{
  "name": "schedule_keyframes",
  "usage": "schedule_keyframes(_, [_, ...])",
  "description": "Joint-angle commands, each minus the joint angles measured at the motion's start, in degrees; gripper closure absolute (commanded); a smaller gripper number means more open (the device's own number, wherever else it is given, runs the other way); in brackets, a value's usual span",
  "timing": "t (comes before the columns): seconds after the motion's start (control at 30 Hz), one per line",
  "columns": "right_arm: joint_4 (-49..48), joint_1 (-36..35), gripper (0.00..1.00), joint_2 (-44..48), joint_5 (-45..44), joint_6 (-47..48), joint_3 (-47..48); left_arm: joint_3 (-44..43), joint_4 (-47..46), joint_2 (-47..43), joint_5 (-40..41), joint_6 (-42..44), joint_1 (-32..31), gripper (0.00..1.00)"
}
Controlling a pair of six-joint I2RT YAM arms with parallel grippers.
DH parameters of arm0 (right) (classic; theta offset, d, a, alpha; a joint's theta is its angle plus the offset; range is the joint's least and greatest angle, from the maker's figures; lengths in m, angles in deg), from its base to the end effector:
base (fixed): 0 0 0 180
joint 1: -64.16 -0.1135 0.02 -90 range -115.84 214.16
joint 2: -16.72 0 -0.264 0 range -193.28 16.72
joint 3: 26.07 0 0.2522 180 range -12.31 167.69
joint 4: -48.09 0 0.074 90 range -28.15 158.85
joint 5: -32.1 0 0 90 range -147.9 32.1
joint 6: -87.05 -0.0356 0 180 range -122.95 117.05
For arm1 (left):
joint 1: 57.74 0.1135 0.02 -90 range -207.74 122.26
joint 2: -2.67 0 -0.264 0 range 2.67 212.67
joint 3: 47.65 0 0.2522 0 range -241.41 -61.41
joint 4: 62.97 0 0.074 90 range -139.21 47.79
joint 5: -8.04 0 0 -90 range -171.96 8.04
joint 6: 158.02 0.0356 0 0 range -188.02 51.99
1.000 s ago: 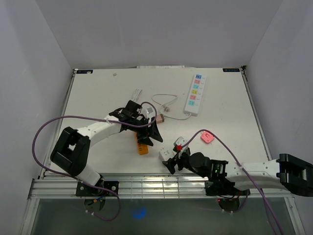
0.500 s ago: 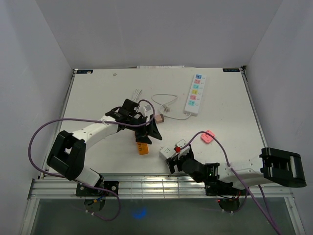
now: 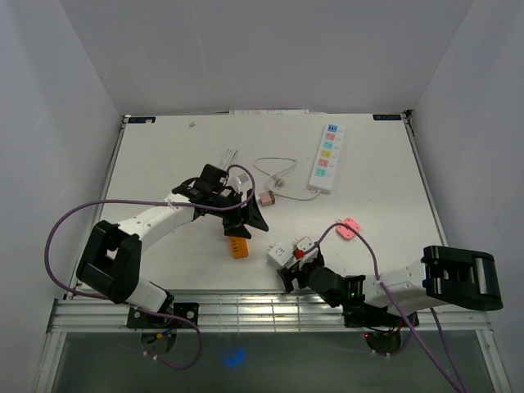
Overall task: Insert the plug
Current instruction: Pick up the plug from the center of the board.
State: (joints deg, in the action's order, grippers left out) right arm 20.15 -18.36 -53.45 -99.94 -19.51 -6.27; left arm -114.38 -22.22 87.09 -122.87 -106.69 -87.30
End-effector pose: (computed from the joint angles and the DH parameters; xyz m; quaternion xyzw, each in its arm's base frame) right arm 0.0476 0.1795 0.1293 -0.2550 0.7594 0.2015 0.5637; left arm 0.2385 -0.1621 0.2136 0.0231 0.9063 -0.4213 0.0223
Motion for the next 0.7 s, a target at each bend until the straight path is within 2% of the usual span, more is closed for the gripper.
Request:
schedule_keyframes(0.0, [-7.87,0.17,0.07,-0.67,1.69,3.10,-0.94,0.24,0.44,-3.30,-0.75,1.32,0.73,0.12])
schedule_keyframes(0.4, [-10.78,1.92,0.01,-4.10,7.94,6.01,-0.07,0.59,1.14,-3.03,-1.02,1.76,1.88,0.12])
schedule_keyframes(0.5, [-10.95,2.80,0.08,-3.75,8.64,5.22,-0.68,0.68,1.49,-3.39,-0.93,1.85,2.05,0.12])
schedule_keyframes(0.67, [-12.01,4.56,0.13,-4.97,9.87,4.16,-1.21,0.85,1.58,-3.39,-1.02,2.03,2.40,0.12])
